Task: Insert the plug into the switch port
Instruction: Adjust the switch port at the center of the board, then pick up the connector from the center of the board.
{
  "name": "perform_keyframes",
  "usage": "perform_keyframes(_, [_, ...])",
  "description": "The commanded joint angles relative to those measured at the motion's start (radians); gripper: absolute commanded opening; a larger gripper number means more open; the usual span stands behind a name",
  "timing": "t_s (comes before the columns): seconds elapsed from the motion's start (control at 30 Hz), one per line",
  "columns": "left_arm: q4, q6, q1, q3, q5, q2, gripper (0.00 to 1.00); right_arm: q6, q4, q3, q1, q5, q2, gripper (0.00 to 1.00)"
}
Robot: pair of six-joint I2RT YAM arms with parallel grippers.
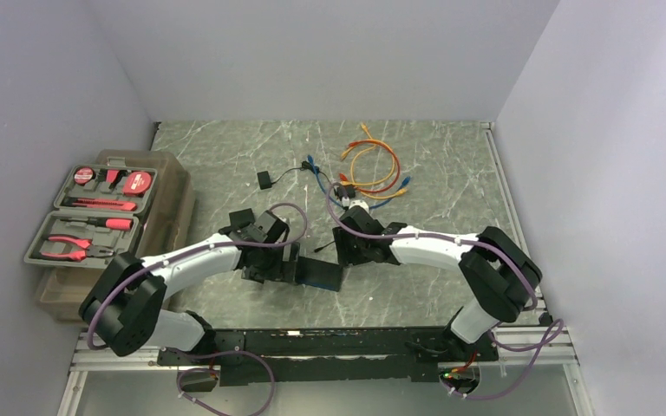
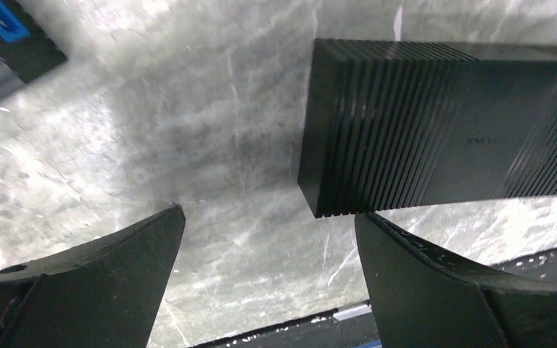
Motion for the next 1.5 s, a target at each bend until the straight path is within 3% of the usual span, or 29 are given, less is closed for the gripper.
perform_keyframes(0.0, [0.049,0.009,0.036,-0.046,-0.117,0.069,0.99,0.005,0.027,-0.030,0.021,-0.020,-0.085,0.60])
perform_keyframes(0.33, [0.016,-0.011,0.070,-0.056,-0.142,0.023,0.99,0.006,-0.006,-0.061,0.042,0.038,-0.174,0.61])
perform_keyframes(0.83, [-0.092,-0.047,0.072,-0.034,-0.166,-0.276,0.99,-0.046,-0.059,-0.065,0.035,0.096,-0.299,0.63])
perform_keyframes(1.17, [-0.092,-0.104,0.080,-0.009,-0.281,-0.398,0.99,-0.118,-0.096,0.100,-0.013,0.102,-0.280,0.69])
perform_keyframes(1.47, [-0.045,-0.065,0.127,0.030,-0.263,-0.377,0.99,-0.174,-0.130,0.317,-0.060,0.107,-0.086,0.70])
